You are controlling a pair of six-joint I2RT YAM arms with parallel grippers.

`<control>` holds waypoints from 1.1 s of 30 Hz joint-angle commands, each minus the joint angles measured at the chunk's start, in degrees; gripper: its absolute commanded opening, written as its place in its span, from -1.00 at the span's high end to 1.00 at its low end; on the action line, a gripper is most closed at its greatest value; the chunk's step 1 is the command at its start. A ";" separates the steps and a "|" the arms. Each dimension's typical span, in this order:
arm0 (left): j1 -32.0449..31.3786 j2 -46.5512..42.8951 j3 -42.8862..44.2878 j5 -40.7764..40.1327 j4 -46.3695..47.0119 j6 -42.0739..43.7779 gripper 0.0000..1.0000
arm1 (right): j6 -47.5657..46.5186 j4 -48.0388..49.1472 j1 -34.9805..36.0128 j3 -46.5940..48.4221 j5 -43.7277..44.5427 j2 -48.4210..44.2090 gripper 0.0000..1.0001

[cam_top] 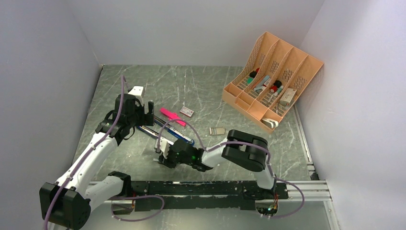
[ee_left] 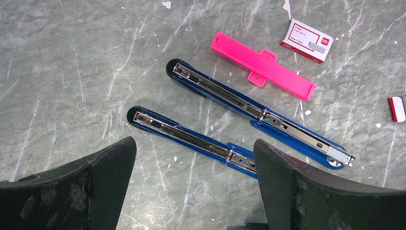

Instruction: Load the staples into the stapler

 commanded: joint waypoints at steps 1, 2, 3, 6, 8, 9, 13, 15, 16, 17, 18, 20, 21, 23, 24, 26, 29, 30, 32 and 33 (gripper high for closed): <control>-0.25 -0.89 0.23 1.02 1.55 0.51 -0.93 | -1.27 -4.38 -0.72 -3.55 -1.82 3.55 0.38; -0.29 -0.85 0.21 1.01 1.53 0.51 -0.93 | -1.40 -4.48 -0.78 -3.42 -1.96 3.64 0.38; -0.30 -0.85 0.23 1.01 1.55 0.51 -0.93 | -1.50 -4.69 -0.82 -3.31 -2.02 3.74 0.38; -0.30 -0.98 0.21 0.93 1.52 0.51 -0.93 | -1.55 -4.83 -0.89 -3.10 -2.17 4.03 0.45; -0.29 -0.98 0.25 1.01 1.52 0.51 -0.93 | -1.70 -4.99 -0.87 -2.85 -2.36 4.20 0.56; -0.30 -0.94 0.24 1.01 1.52 0.51 -0.93 | -1.77 -5.00 -0.92 -2.79 -2.45 4.17 0.60; -0.30 -1.01 0.23 1.01 1.53 0.51 -0.93 | -2.52 -5.00 -0.92 -2.61 -4.46 3.77 0.75; -0.30 -1.06 0.23 0.93 1.55 0.47 -0.93 | -3.09 -5.40 -0.93 -2.42 -5.70 2.84 0.81; -0.30 -1.03 0.25 0.93 1.55 0.51 -0.93 | -3.20 -5.36 -1.00 -2.51 -5.87 1.97 0.84; -0.30 -1.00 0.21 1.00 1.55 0.51 -0.93 | -3.28 -5.63 -1.06 -2.45 -5.79 1.44 0.87; -0.30 -0.95 0.21 1.01 1.55 0.51 -0.93 | -3.57 -6.27 -1.12 -2.21 -5.85 -0.91 0.90; -0.30 -0.97 0.22 0.94 1.53 0.51 -0.93 | -3.79 -6.22 -1.55 -2.16 -5.93 -5.05 0.95; -0.30 -0.99 0.25 0.88 1.55 0.51 -0.93 | -3.98 -6.03 -1.99 -2.20 -6.25 -7.12 0.99; -0.30 -0.94 0.32 0.77 1.46 0.51 -0.93 | -4.71 -5.75 -3.00 -2.51 -6.87 -11.01 1.00; -0.30 -0.97 0.31 0.75 1.39 0.48 -0.93 | -4.87 -5.82 -3.88 -2.77 -7.05 -12.96 1.00; -0.30 -0.85 0.31 0.71 1.46 0.37 -0.93 | -4.49 -5.92 -5.90 -3.67 -7.00 -16.29 1.00; -0.30 -0.83 0.32 0.58 1.46 0.39 -0.93 | -3.35 -7.83 -9.11 -4.82 -1.99 -20.00 1.00; -0.30 -0.72 0.34 0.50 1.41 0.42 -0.93 | -3.08 -9.76 -9.90 -4.47 0.69 -20.54 1.00; -0.30 -0.55 0.32 0.49 1.46 0.42 -0.93 | -2.63 -13.50 -11.68 -3.16 4.37 -20.70 1.00; -0.25 -0.50 0.36 0.49 1.45 0.42 -0.93 | -2.01 -15.43 -12.61 -2.24 5.28 -20.46 1.00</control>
